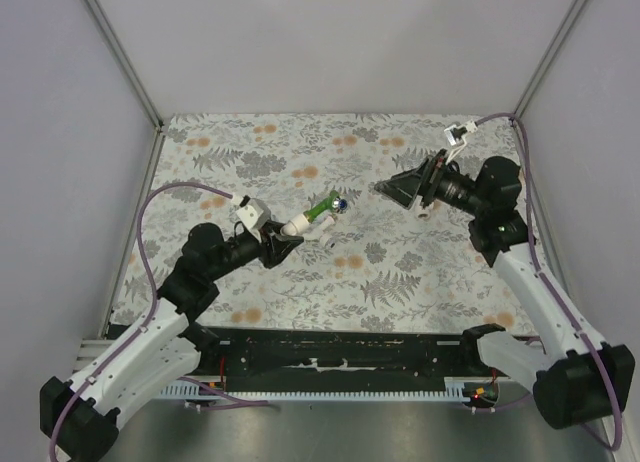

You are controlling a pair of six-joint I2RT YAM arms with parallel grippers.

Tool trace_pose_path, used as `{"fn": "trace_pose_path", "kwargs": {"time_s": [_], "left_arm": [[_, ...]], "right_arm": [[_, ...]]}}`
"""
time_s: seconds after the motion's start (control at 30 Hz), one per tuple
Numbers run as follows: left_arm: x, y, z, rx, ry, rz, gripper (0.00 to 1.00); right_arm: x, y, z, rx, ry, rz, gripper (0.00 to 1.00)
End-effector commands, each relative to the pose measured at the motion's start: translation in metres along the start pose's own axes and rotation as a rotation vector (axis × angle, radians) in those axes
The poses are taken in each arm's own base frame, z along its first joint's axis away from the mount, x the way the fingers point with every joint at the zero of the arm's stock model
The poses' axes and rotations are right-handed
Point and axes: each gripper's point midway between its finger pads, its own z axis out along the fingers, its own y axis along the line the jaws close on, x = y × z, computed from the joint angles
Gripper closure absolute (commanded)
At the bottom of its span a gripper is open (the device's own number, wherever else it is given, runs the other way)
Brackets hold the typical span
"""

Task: Install the water faucets

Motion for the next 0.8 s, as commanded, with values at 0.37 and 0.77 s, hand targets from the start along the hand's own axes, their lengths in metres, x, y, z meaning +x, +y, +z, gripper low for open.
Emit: {"fn": "trace_pose_path", "kwargs": {"time_s": [0.37,0.77], "left_arm": [[-0.107,-0.052,0.008,0.521,-0.137,-0.574,0.98],[-0.051,-0.008,0.023,0.195,0.060,-0.493,0.98]], "right_arm": [[0.026,0.047,-0.024,-0.447,0.049,-0.913,0.15],[0.029,-0.026,-0.017,0.004,0.091,-0.545,0.02]]}}
